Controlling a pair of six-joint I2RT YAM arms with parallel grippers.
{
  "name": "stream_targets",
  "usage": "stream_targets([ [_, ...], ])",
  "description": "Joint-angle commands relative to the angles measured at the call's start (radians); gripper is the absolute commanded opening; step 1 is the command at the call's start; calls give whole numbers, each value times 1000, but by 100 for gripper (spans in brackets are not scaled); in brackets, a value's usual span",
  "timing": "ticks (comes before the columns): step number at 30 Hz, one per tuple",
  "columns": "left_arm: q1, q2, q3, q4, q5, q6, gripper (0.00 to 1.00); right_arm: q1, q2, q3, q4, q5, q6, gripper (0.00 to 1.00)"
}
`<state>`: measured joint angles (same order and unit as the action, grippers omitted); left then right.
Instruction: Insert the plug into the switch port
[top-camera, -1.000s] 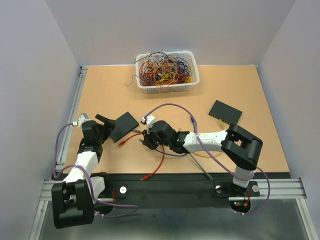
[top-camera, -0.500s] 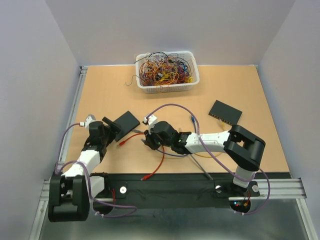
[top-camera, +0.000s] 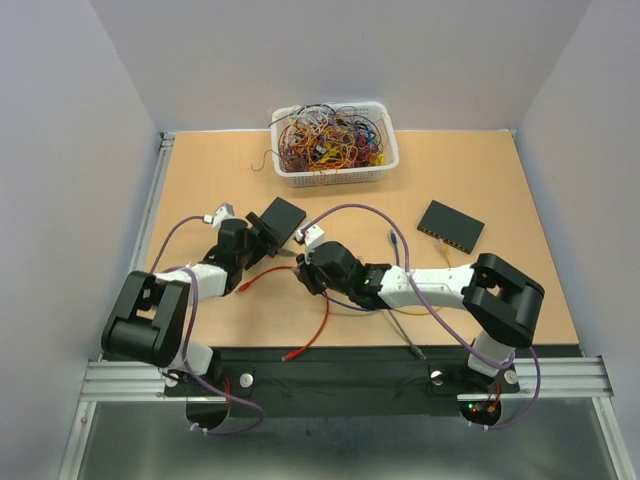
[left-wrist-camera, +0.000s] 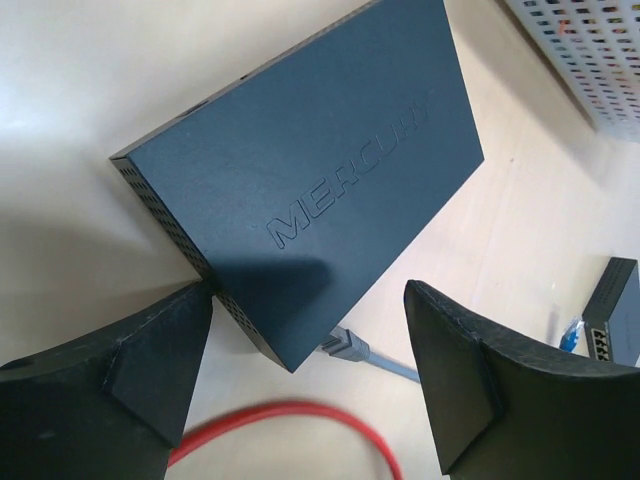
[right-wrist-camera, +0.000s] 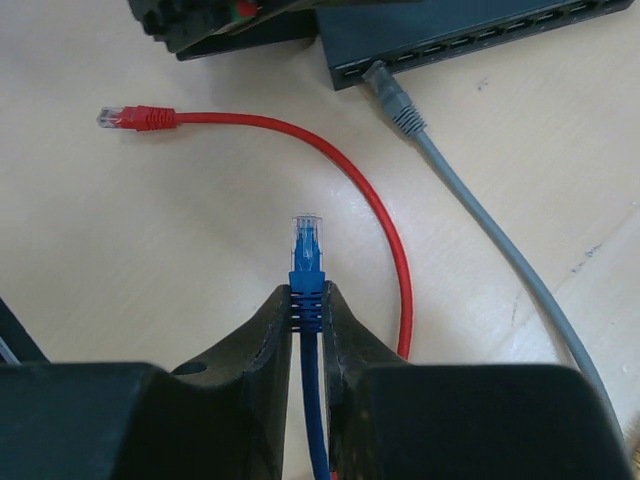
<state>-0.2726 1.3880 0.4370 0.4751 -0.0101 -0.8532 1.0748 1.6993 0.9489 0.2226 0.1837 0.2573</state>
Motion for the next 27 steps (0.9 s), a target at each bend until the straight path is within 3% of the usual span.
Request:
stream_targets([
  [1,-31,112,72,89,-5,-17,88,2,-46,24,-25,72,-20,0],
  [7,-34,209,152,128,51,19,86,-22,-44,71,-107,158,-38,1],
  [19,12,-49,206,-70,-157,201,88,-139,63,229,-183,177,-73,0],
  [27,105,9,305,-6,-52,321,92,-246,206,344,-184,65,-46,0],
])
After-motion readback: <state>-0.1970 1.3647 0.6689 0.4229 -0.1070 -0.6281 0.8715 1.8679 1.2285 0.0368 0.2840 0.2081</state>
